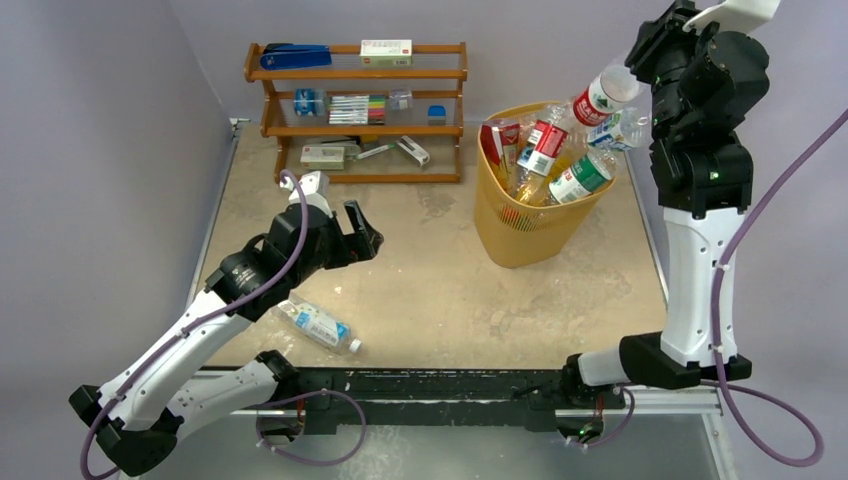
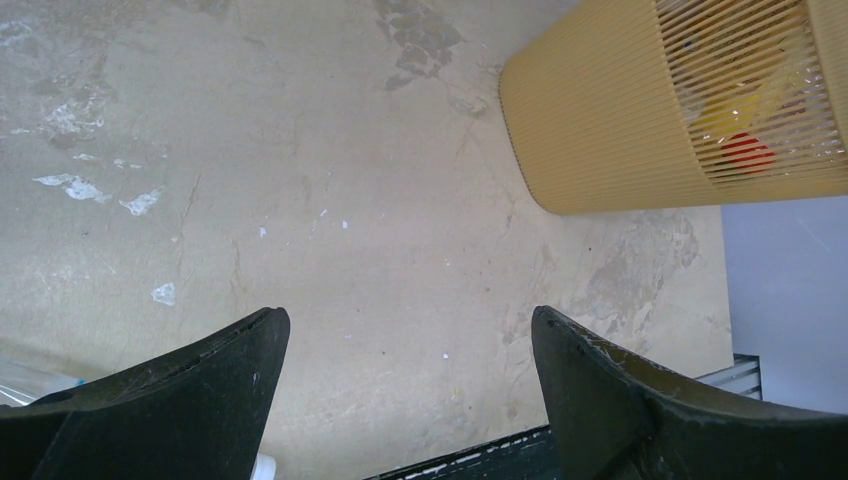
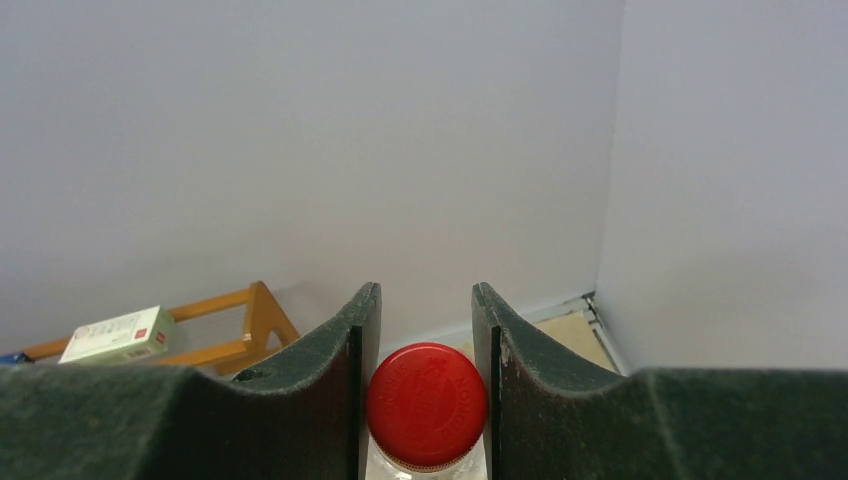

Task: Put the plastic bottles in the bin
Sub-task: Place the plastic bottle in the trash bin.

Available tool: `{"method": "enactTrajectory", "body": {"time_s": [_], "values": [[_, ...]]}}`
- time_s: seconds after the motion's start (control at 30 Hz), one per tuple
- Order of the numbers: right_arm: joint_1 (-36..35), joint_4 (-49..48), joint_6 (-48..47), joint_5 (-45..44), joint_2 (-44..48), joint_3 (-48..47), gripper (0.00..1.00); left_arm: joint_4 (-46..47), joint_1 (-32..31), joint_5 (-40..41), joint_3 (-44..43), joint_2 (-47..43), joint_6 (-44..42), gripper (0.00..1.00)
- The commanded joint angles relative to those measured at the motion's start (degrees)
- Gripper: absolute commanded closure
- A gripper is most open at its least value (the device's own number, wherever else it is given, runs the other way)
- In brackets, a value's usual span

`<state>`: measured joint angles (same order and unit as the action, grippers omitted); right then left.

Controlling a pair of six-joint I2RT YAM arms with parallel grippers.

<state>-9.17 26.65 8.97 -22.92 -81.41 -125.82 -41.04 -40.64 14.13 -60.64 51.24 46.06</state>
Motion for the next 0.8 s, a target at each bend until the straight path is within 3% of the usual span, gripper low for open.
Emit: {"method": "enactTrajectory", "body": {"time_s": [0.0,0.53,0.77], "values": [[2.9,-4.6,3.2,7.9,3.3,4.2,0.79,1.7,0.0,0.9,-0.1,0.3,0.4,0.09],[4.4,1.1,2.7,12.6,3.7,8.8,0.78,3.5,0.2,-0.2,0.2,2.4,0.2,0.09],[4.5,-0.8,2.8,9.0,3.9,10.7,0.79,3.2,0.2,-0.2,-0.2,2.4,0.1,0.09]]}}
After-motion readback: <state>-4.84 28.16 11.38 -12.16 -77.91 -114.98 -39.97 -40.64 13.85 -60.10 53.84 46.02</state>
